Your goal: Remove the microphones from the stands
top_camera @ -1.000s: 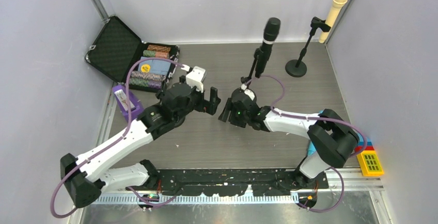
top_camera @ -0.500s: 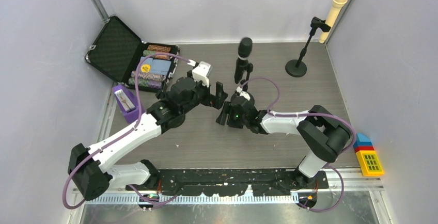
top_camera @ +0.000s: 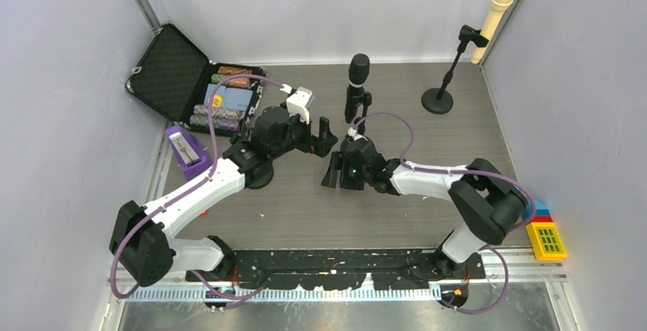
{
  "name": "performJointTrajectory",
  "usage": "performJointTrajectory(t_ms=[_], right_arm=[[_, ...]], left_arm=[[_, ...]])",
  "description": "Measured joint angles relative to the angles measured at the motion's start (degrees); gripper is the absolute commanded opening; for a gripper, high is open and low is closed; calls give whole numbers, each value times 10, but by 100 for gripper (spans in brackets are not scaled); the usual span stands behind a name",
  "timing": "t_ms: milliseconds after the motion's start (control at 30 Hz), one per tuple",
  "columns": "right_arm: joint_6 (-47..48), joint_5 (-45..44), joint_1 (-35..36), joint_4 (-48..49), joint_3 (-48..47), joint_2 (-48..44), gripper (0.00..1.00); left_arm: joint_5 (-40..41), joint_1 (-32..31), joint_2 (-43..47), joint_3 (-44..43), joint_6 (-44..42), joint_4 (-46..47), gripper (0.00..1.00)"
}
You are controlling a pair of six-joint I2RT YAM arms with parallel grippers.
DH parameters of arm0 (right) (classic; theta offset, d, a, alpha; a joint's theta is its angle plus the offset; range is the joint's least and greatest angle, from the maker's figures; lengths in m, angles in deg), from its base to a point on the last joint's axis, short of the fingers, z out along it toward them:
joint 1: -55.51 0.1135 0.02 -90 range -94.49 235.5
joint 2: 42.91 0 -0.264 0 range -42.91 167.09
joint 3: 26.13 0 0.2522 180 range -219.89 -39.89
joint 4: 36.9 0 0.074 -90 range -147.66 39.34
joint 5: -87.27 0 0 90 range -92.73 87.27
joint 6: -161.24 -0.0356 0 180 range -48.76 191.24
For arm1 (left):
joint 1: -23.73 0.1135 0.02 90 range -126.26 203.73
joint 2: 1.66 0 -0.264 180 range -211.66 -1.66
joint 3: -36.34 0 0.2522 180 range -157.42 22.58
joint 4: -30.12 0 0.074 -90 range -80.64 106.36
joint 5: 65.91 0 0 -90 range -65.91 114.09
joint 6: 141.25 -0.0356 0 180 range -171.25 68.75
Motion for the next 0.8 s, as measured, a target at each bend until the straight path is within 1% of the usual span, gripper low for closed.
performJointTrajectory(t_ms=[67, 200, 267, 367, 400, 500, 567, 633, 800], right_arm=[[11, 15, 0, -22, 3, -26, 72], [36, 24, 0, -80, 5, -112, 72], [42, 16, 0, -101, 9, -148, 69], [43, -16, -1, -142, 21, -189, 65], [39, -34, -1, -161, 24, -197, 61], [15, -101, -7, -219, 37, -214, 57], [-3, -135, -24, -252, 49, -231, 55], [-19, -151, -60, -276, 56, -249, 54], [-38, -138, -169, -271, 57, -259, 54]], left_arm=[[-2, 4, 0, 0, 3, 1, 99], [-14, 17, 1, 6, 9, 12, 99], [-21, 25, 0, 12, 15, 18, 99], [-31, 32, -5, 16, 21, 25, 99], [-36, 33, -10, 16, 22, 28, 99], [-49, 35, -40, 16, 25, 42, 99], [-55, 35, -66, 16, 31, 53, 93], [-61, 35, -104, 16, 38, 70, 92], [-74, 35, -190, 20, 61, 101, 89]])
